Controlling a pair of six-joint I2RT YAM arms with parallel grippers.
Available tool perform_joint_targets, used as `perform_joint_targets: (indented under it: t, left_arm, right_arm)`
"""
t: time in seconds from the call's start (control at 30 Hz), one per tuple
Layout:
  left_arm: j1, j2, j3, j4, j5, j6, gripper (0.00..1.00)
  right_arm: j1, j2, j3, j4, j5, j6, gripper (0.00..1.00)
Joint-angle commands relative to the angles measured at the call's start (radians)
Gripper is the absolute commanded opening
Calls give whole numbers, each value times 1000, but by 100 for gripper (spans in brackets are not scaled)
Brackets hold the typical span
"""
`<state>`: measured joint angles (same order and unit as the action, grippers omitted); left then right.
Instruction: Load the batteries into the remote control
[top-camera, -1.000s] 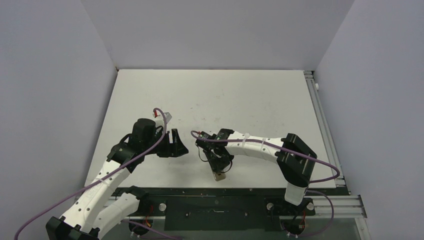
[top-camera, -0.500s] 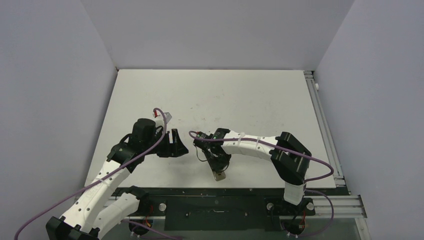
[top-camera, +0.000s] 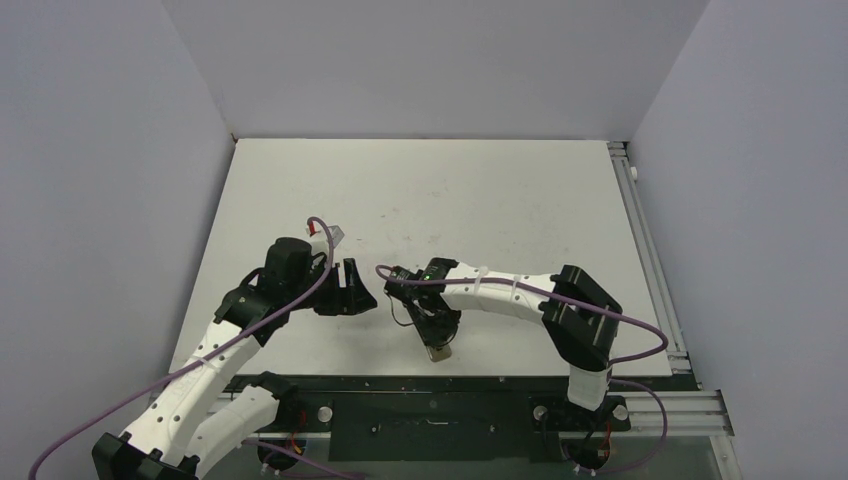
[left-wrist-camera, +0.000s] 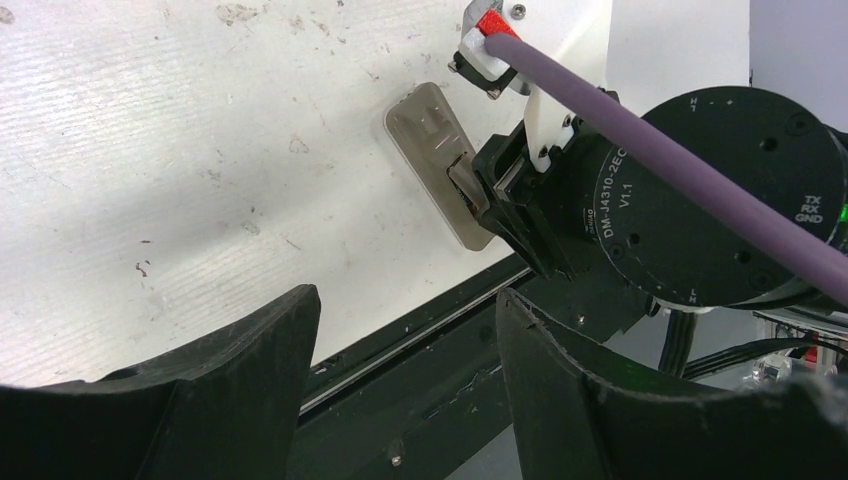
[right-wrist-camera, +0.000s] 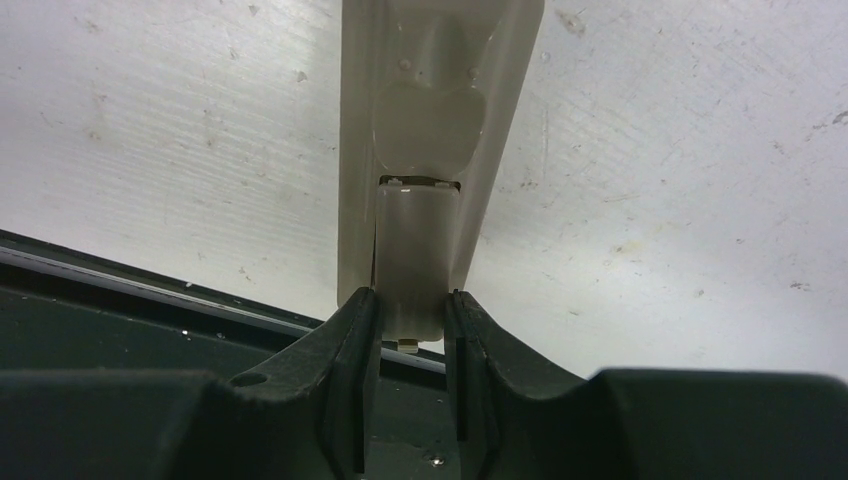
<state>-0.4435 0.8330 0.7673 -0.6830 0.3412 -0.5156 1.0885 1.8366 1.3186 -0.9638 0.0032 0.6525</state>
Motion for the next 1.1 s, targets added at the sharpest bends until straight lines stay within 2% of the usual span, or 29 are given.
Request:
perform_joint_targets:
  t: [0.0, 1.07]
  left_arm:
    - [-1, -15, 0, 50, 12, 6, 62]
    - [-11, -26, -2, 51, 4, 5, 62]
  right_arm:
    - [11, -10, 35, -23, 9, 14, 9]
    - [-4, 33, 52, -11, 24, 15, 9]
